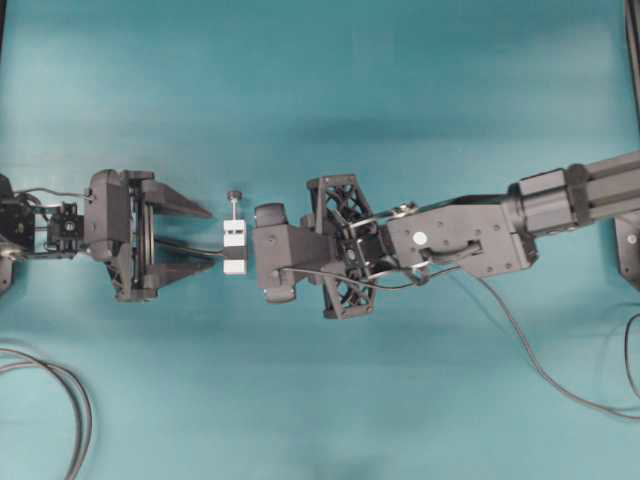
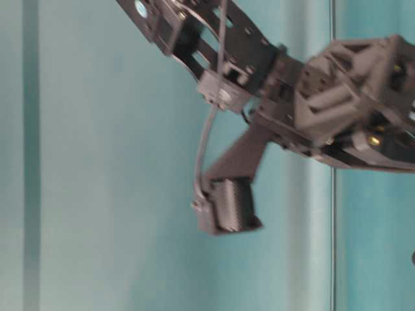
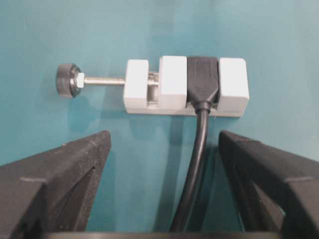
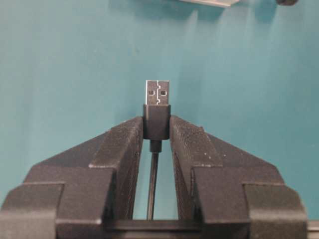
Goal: Insert the USB cable into the female connector supported by the left arm.
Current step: 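Raise the clamp and bring the plug toward the connector opening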
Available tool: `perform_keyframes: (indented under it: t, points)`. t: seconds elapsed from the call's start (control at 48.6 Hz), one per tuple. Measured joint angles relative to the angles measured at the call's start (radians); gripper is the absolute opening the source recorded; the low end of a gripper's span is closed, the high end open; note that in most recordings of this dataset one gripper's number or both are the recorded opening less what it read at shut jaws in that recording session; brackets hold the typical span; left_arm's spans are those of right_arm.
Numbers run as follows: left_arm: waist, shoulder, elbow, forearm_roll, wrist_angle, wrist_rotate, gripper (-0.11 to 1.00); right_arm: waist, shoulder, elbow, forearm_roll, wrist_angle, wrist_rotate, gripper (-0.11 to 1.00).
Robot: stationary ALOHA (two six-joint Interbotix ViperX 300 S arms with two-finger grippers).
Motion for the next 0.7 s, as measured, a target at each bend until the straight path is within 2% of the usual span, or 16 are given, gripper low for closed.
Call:
perform_keyframes:
  t: [0.227,0.7]
  points:
    - [-0.002,0.011,-0.023,-0.002,-0.008,-0.002,0.94,-0.002,0.032,-0.040,-0.002,0.038,0.002,0.21]
    - [0.000,0.015,-0.046,-0.002,0.015,0.000,0.94,-0.023,0.080,-0.094,-0.003,0.041,0.002,0.21]
